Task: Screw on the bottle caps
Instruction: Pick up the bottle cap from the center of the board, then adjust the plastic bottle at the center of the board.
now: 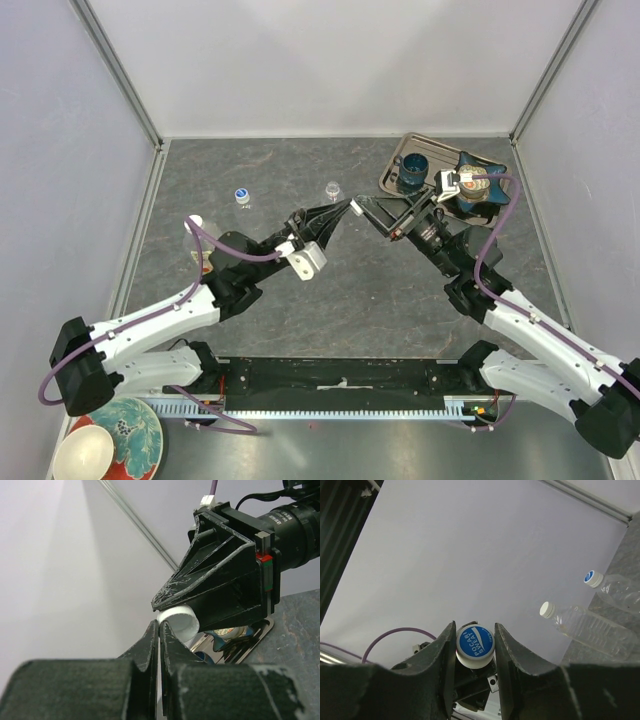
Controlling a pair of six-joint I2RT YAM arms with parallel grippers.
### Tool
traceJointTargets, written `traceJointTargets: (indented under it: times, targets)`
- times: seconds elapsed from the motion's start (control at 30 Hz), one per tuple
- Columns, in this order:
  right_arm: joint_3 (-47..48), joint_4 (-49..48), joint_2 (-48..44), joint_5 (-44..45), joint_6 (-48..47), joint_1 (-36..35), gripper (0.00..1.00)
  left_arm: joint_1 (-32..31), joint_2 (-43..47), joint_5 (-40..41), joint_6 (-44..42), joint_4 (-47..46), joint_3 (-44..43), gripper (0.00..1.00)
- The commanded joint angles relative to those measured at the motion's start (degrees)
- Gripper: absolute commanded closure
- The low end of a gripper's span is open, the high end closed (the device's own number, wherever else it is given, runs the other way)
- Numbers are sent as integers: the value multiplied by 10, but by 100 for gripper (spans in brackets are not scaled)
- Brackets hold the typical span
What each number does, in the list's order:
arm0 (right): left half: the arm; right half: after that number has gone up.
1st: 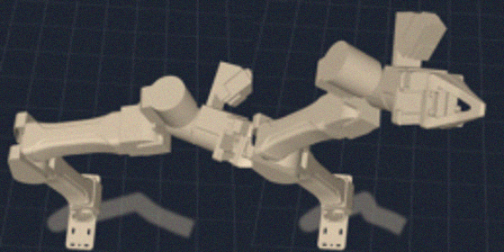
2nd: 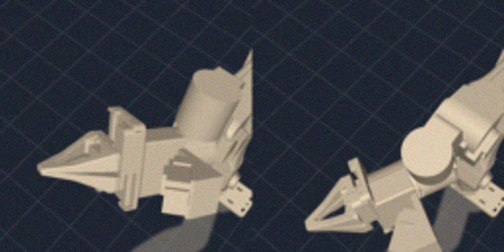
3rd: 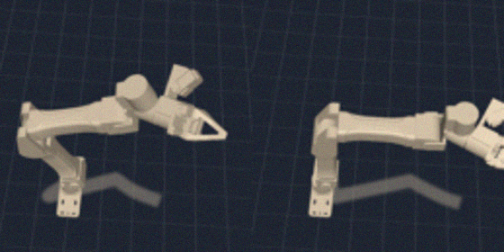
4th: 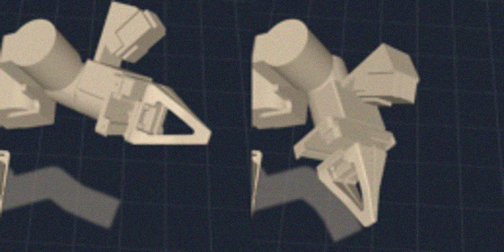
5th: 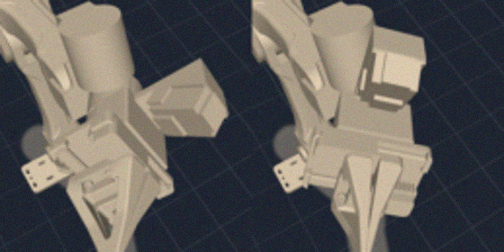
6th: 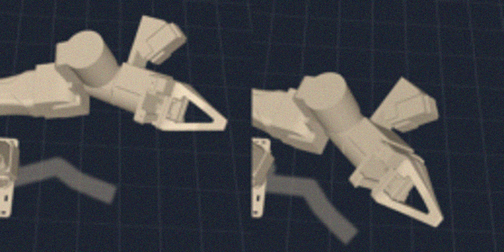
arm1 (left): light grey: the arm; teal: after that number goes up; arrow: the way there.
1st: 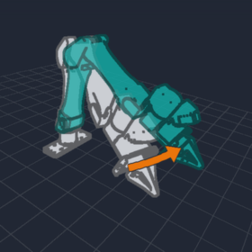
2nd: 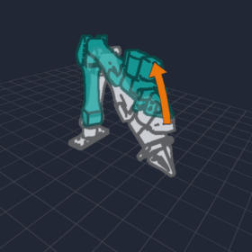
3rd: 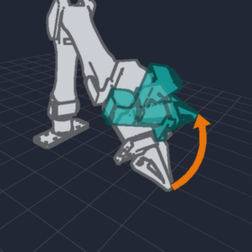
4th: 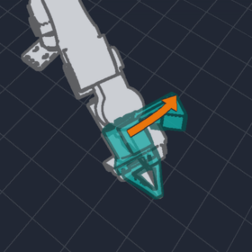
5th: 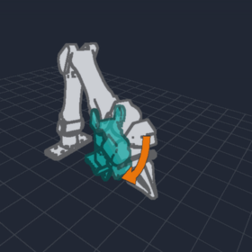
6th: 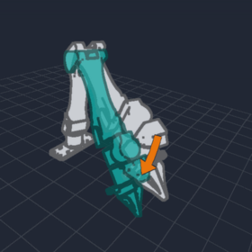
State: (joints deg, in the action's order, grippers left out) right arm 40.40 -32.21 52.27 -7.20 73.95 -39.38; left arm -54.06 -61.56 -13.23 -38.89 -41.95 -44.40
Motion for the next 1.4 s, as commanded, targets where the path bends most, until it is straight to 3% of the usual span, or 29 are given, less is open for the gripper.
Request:
traceJointTargets:
  times: [0.0, 0.07, 0.1, 0.17, 0.2, 0.37, 0.43, 0.6, 0.67, 0.83, 1.0, 1.37]
  targets:
    - [42, 24, -23, 25, -57, -7, 75, 1, -17, 38, -2, 43, -27, 81]
    - [43, 63, -39, 44, -75, -8, 77, 1, -26, 55, 10, 83, -59, 67]
    - [46, 77, -46, 50, -92, -8, 77, 1, -29, 80, 30, 96, -74, 55]
    - [54, 122, -62, 62, -114, -7, 78, 3, -37, 101, 38, 149, -116, 46]
    - [63, 140, -67, 69, -123, -7, 78, 4, -39, 118, 51, 163, -128, 37]
    - [102, 269, -101, 144, -196, -8, 79, 49, -22, 94, 116, 218, -149, 27]
    - [124, 296, -117, 187, -228, -7, 78, 67, -10, 52, 156, 247, -138, 16]
    - [168, 377, -136, 260, -275, -7, 79, 97, -8, 0, 217, 296, -106, 1]
    - [179, 395, -147, 288, -299, -8, 79, 112, -41, 6, 232, 322, -114, 1]
    - [176, 411, -189, 319, -330, -7, 79, 178, -173, -21, 307, 439, -236, 1]
    - [168, 420, -212, 323, -341, -7, 78, 199, -269, -37, 319, 428, -303, 1]
    - [166, 428, -221, 322, -358, -7, 75, 212, -345, -19, 364, 355, -303, 1]
